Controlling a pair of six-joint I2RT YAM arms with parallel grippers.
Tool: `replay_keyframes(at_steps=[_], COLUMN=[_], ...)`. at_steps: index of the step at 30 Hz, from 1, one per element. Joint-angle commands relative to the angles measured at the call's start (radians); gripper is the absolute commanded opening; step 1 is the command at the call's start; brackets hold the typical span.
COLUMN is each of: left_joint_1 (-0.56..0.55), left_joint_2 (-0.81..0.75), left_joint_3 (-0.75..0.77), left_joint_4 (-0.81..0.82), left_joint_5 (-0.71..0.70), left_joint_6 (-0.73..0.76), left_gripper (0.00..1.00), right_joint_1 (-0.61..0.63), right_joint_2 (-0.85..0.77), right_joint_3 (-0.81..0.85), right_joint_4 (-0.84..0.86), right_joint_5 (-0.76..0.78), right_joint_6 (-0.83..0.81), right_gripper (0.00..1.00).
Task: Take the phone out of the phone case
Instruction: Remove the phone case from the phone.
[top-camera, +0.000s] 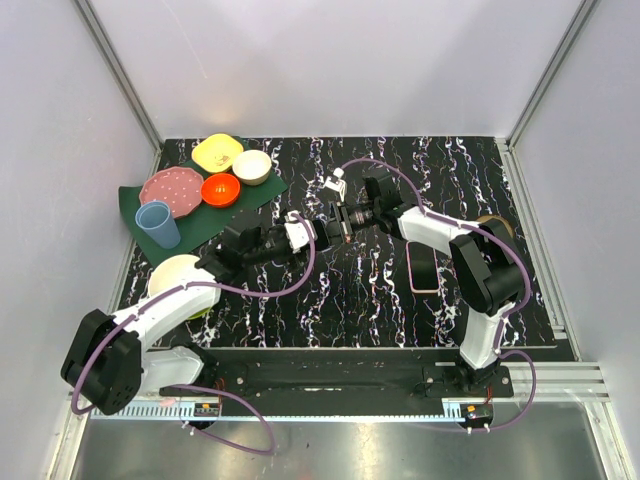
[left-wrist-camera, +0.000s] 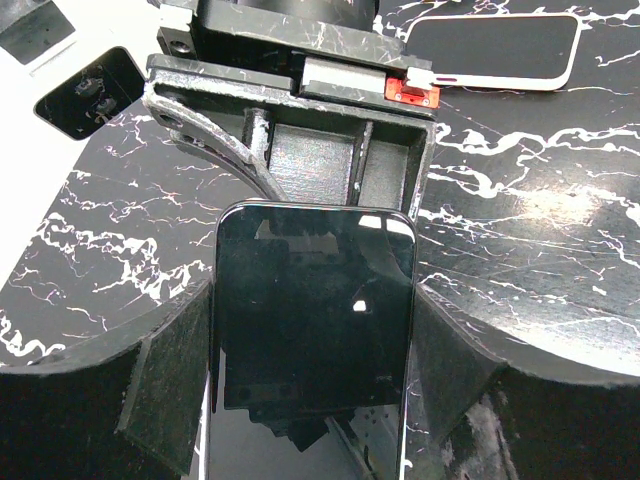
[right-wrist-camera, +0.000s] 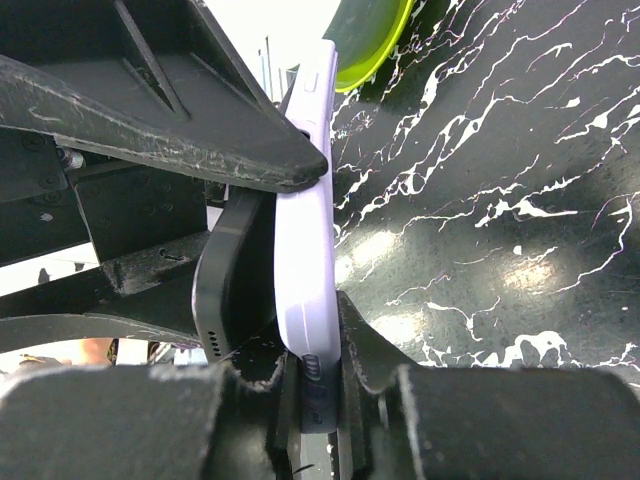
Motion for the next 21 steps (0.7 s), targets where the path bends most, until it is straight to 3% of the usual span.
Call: replay_keyframes(at_steps=[1, 2, 6, 21], left_joint_1=[-0.008, -0.008, -0.008, -0.006], left_joint_2=[-0.021, -0.020, -0.017, 0.003], left_joint_3=[0.002, 0.002, 0.000, -0.024], left_joint_4=[0.060, 0.068, 0.112, 0.303], left_joint_5=[0.069, 0.069, 0.061, -0.137], left_joint_6=[-0.012, -0.031, -0.091, -0.275], left_gripper=[0.18, 0.11, 0.00, 0.00], right_joint_1=[0.005, 0.005, -0.002, -0.029], right_joint_2=[-0.015, -0.015, -0.017, -0.043], right_joint_3=[0.051, 0.051, 0.049, 0.026], right_joint_4=[0.036, 0.035, 0.029, -0.014], right_joint_5=[-0.011, 0.000, 0.015, 0.112], right_joint_6=[-0.014, -0.019, -0.039, -0.161], right_gripper=[0.00, 0.00, 0.00, 0.00])
